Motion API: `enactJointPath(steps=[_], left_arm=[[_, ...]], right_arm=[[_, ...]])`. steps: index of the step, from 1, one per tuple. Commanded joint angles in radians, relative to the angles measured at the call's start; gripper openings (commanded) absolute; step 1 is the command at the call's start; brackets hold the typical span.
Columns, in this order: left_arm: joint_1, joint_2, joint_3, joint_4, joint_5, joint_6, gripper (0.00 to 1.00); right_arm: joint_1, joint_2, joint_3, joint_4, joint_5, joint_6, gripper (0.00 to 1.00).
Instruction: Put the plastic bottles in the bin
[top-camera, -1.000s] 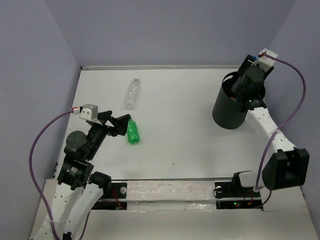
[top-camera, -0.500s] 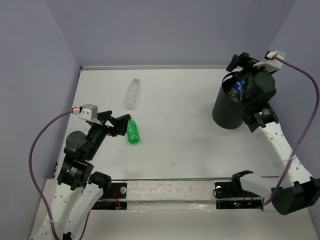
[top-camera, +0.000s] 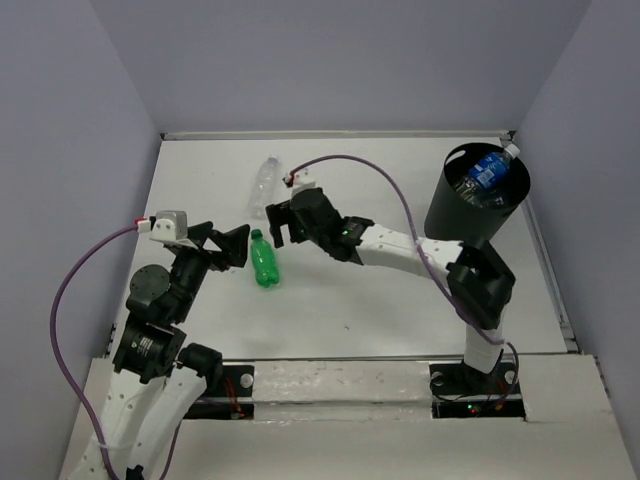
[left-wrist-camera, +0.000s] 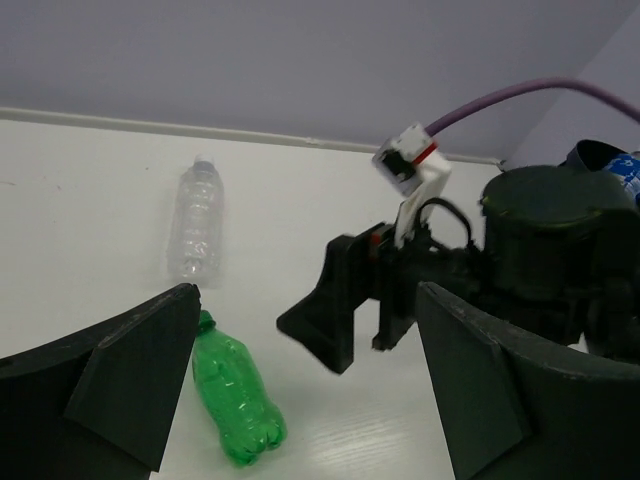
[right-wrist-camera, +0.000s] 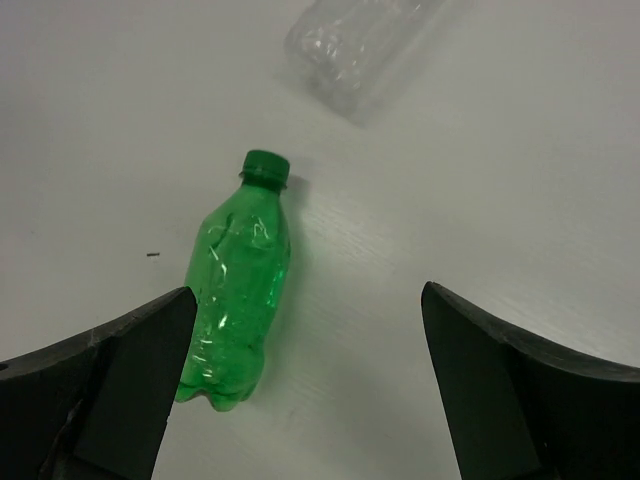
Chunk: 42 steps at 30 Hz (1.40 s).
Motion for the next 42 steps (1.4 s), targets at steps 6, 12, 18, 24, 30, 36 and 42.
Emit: enactJointPath(steps=[6, 12, 18, 24, 30, 36, 42], left_arm=[[0.008, -0.029, 0.046, 0.018, -0.075, -0.004, 0.99], [0.011, -0.027, 0.046, 0.015, -0.071, -0.004, 0.99], [0.011, -0.026, 0.046, 0.017, -0.066, -0.002, 0.99], [0.011, -0.027, 0.046, 0.020, -0.049, -0.002, 0.99], [0.013, -0.023, 0.046, 0.024, -0.011, -0.001, 0.99], [0.011, -0.027, 0.046, 0.028, 0.006, -0.001, 0.99], [0.007, -0.032, 0.046, 0.029, 0.006, 0.001, 0.99]], right_arm=[[0.068, 0.285, 0.264, -0.108, -0.111, 0.140, 1.00], [0.068, 0.403, 0.323, -0.127, -0.166, 0.181, 0.93], [0.068, 0.402, 0.352, -0.128, -0.165, 0.178, 0.61], [0.068, 0.250, 0.274, -0.125, -0.029, 0.157, 0.24], [-0.049, -0.178, 0.061, -0.064, 0.254, 0.024, 0.22], [-0.423, -0.563, -0.142, 0.100, 0.367, -0.102, 0.20], [-0.625, -0.626, -0.196, 0.154, 0.406, -0.182, 0.20]])
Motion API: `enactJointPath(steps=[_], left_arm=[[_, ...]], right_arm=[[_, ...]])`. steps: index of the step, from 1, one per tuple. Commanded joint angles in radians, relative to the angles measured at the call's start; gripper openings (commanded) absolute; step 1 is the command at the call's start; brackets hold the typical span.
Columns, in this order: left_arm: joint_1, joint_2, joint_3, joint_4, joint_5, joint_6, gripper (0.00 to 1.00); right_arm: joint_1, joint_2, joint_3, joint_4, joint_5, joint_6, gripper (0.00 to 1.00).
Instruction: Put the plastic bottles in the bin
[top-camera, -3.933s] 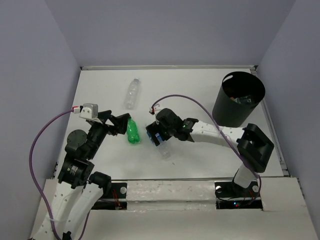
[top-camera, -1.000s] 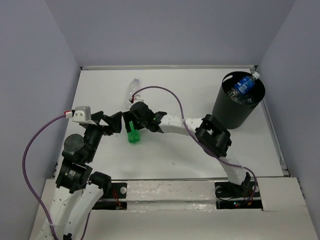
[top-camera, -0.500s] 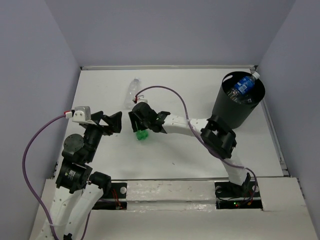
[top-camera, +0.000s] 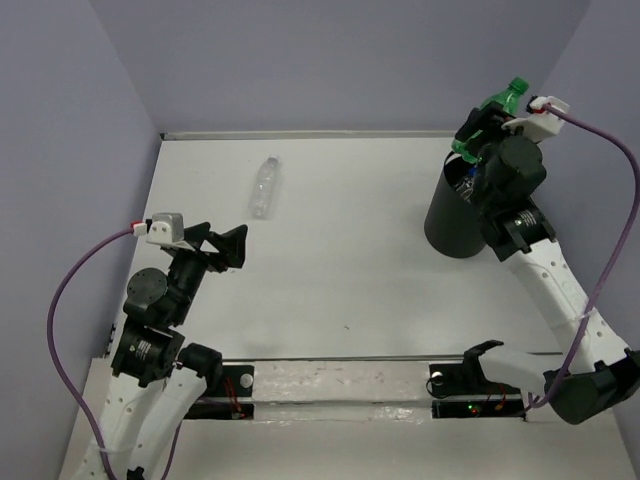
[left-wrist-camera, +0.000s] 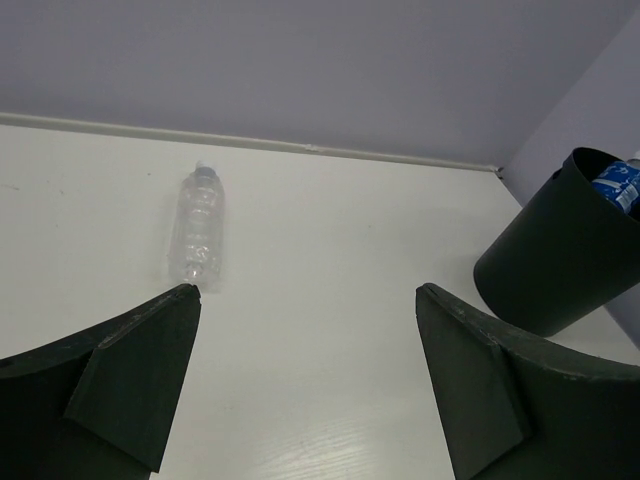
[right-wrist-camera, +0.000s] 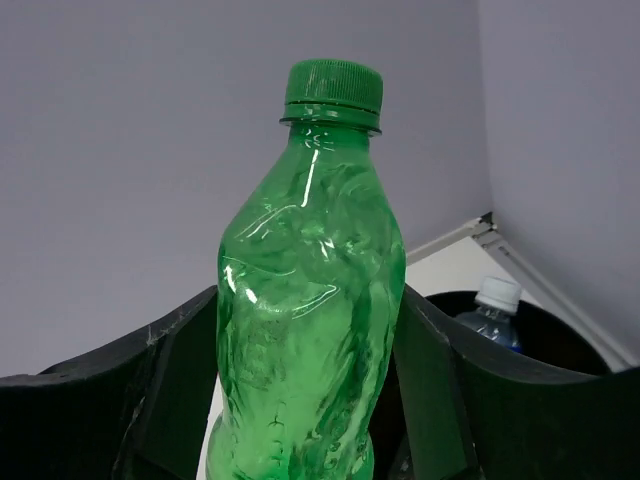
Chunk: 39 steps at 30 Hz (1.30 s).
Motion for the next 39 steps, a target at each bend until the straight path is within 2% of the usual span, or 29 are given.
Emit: enactJointPath(steps=[1, 6, 11, 15, 16, 17, 19, 20, 26, 29, 31, 33, 37, 39], left_arm=[[0.000, -0.011, 0.044, 0.037, 0.020, 0.003, 0.99], [-0.003, -0.004, 0.046, 0.034, 0.020, 0.003, 0.99], [-0.003, 0.000, 0.046, 0.035, 0.020, 0.003, 0.99], [-0.003, 0.003, 0.044, 0.035, 0.020, 0.001, 0.99], [-0.003, 0.005, 0.043, 0.035, 0.020, 0.003, 0.99], [-0.001, 0.008, 0.044, 0.034, 0.020, 0.001, 0.99], [-0.003, 0.016, 0.043, 0.035, 0.012, 0.001, 0.99], [-0.003, 0.020, 0.043, 0.034, 0.009, 0.003, 0.99], [0.012, 0.094, 0.054, 0.034, -0.009, 0.004, 0.99], [0.026, 0.169, 0.078, 0.020, -0.037, -0.007, 0.99], [0.031, 0.219, 0.112, 0.017, -0.038, -0.011, 0.99], [0.036, 0.307, 0.153, 0.012, -0.028, -0.017, 0.99], [0.040, 0.477, 0.244, 0.011, -0.035, -0.011, 0.99], [0.042, 0.638, 0.314, 0.006, -0.052, 0.004, 0.99]], right_arm=[[-0.102, 0.051, -0.060, 0.056, 0.033, -0.077, 0.20], [-0.186, 0.109, -0.095, 0.058, -0.047, -0.073, 0.20], [-0.186, 0.117, -0.159, 0.084, -0.050, -0.060, 0.21], [-0.186, 0.093, -0.218, 0.082, -0.097, -0.028, 0.43], [-0.186, 0.080, -0.228, 0.079, -0.093, -0.013, 0.52], [-0.186, 0.062, -0.241, 0.078, -0.084, 0.002, 0.73], [-0.186, 0.016, -0.254, 0.073, -0.076, 0.019, 0.91], [-0.186, 0.004, -0.250, 0.062, -0.079, 0.025, 0.94], [-0.186, -0.051, -0.143, -0.087, -0.140, 0.071, 0.96], [-0.186, -0.081, -0.124, -0.131, -0.231, 0.119, 0.97], [-0.186, -0.117, -0.130, -0.143, -0.358, 0.150, 0.97], [-0.186, -0.143, -0.149, -0.145, -0.504, 0.192, 0.97], [-0.122, -0.157, -0.178, -0.142, -0.631, 0.225, 0.97], [-0.049, -0.154, -0.199, -0.116, -0.688, 0.228, 0.97]])
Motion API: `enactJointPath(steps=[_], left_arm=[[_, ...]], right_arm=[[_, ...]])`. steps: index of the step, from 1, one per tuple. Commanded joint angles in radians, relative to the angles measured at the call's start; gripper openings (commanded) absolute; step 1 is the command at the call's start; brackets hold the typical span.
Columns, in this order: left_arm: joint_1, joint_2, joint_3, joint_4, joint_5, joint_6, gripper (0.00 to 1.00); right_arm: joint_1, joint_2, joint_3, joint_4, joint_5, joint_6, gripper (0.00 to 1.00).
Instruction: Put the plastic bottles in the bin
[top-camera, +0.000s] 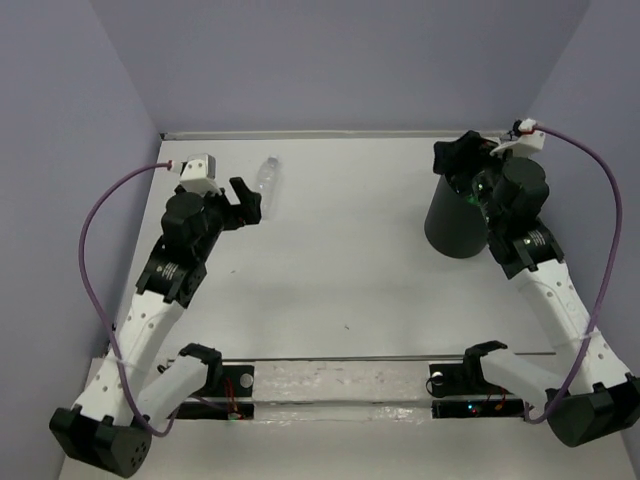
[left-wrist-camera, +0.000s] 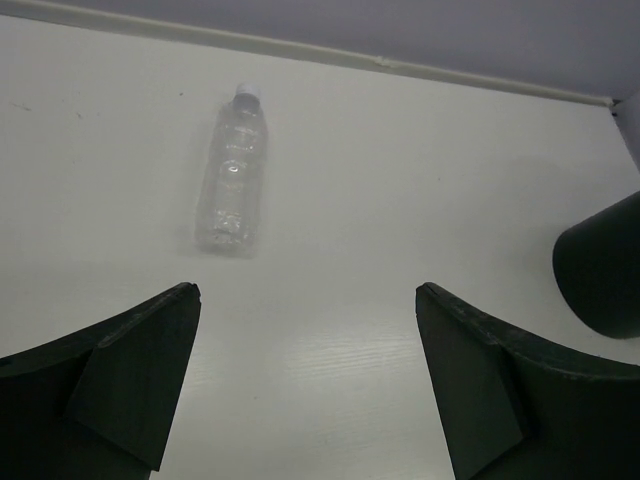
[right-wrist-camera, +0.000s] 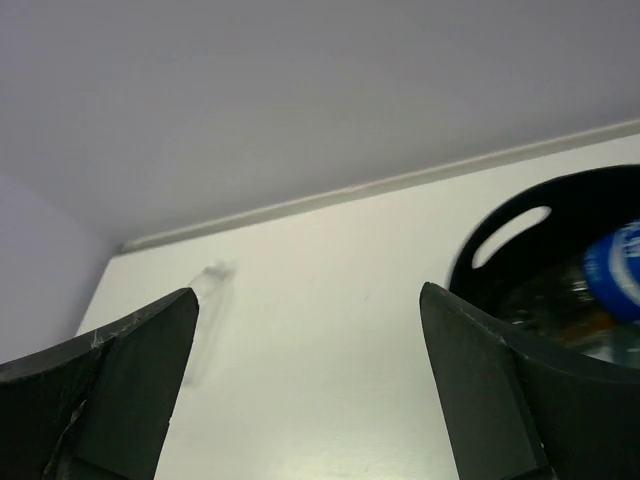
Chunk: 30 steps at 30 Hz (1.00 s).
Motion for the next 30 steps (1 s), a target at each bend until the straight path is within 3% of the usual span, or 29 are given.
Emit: enactJointPath(steps=[1, 6, 8, 14, 21, 25, 27, 30], left_arm=[[0.008, 0.242, 0.142, 0.020, -0.032, 0.017, 0.99], [0.019, 0.514, 0.278, 0.047, -0.069, 0.051, 0.99], [0.057, 0.655, 0.376, 0.052, -0.087, 0.066, 0.99], [0.077, 0.989, 0.565, 0.020, -0.064, 0.191, 0.99], [0.080, 1.267, 0.774, -0.092, -0.043, 0.229, 0.98], [0.080, 1.336, 0.771, -0.103, -0.066, 0.226, 0.86], [0.082, 1.330, 0.747, -0.077, -0.073, 0.220, 0.71], [0.082, 1.286, 0.698, -0.039, -0.069, 0.206, 0.62]], right_arm=[[0.129, -0.002, -0.036, 0.025, -0.222, 0.043, 0.97], [0.423, 0.076, -0.102, 0.131, -0.189, 0.039, 0.97], [0.563, 0.131, -0.129, 0.180, -0.108, 0.034, 0.97], [0.687, 0.182, -0.206, 0.247, -0.054, 0.039, 0.97], [0.701, 0.175, -0.263, 0.266, -0.029, 0.042, 0.97], [0.701, 0.153, -0.274, 0.266, -0.008, 0.025, 0.98], [0.701, 0.150, -0.272, 0.266, 0.000, 0.019, 0.98], [0.701, 0.147, -0.268, 0.266, 0.041, 0.014, 0.98]])
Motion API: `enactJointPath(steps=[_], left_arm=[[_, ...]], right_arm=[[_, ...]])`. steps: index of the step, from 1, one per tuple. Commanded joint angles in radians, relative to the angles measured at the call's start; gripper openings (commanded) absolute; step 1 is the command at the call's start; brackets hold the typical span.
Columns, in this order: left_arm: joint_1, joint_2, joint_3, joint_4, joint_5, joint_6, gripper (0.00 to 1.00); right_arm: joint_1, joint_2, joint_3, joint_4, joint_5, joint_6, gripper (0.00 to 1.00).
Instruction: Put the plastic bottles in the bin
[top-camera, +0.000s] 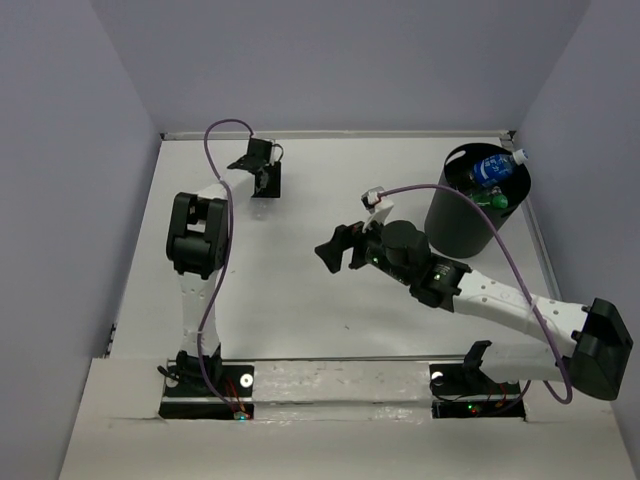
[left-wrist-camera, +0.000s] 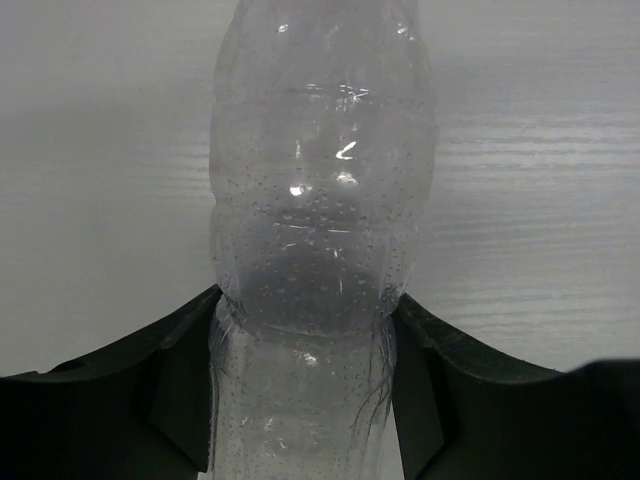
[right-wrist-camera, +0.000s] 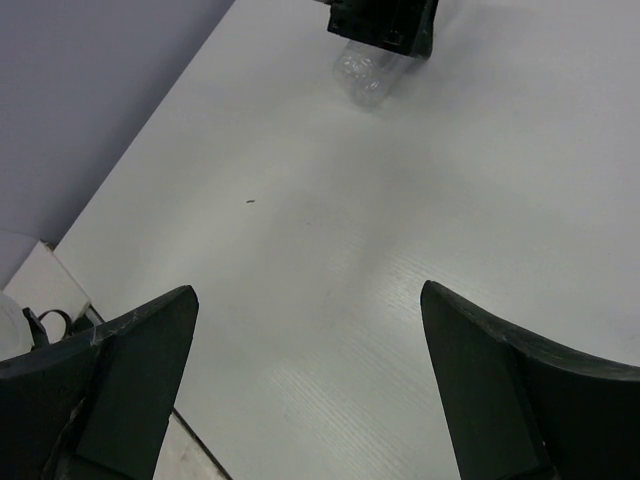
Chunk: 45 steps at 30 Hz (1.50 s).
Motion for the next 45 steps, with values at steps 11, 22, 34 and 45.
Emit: enactJointPath(steps=[11, 22, 34, 45], left_arm=[[-0.024, -0.698, -0.389, 0.080, 0.358, -0.127, 0.56], [-0.220, -1.279, -0.865, 0.276, 0.524, -0.331, 0.60], [-0.261, -1.416, -0.924, 0.315, 0.633, -0.337, 0.61], [-0.277, -1.415, -0.917, 0.293, 0.647, -0.320, 0.61]], right_arm=[[-0.050, -0.145, 0.043, -0.019, 0.117, 0.009, 1.00], [-0.064, -0.058, 0.221, -0.005, -0.225, 0.075, 1.00], [-0.064, 0.118, 0.291, 0.023, -0.352, 0.133, 1.00], [-0.053, 0.140, 0.296, 0.130, -0.319, 0.149, 0.99]])
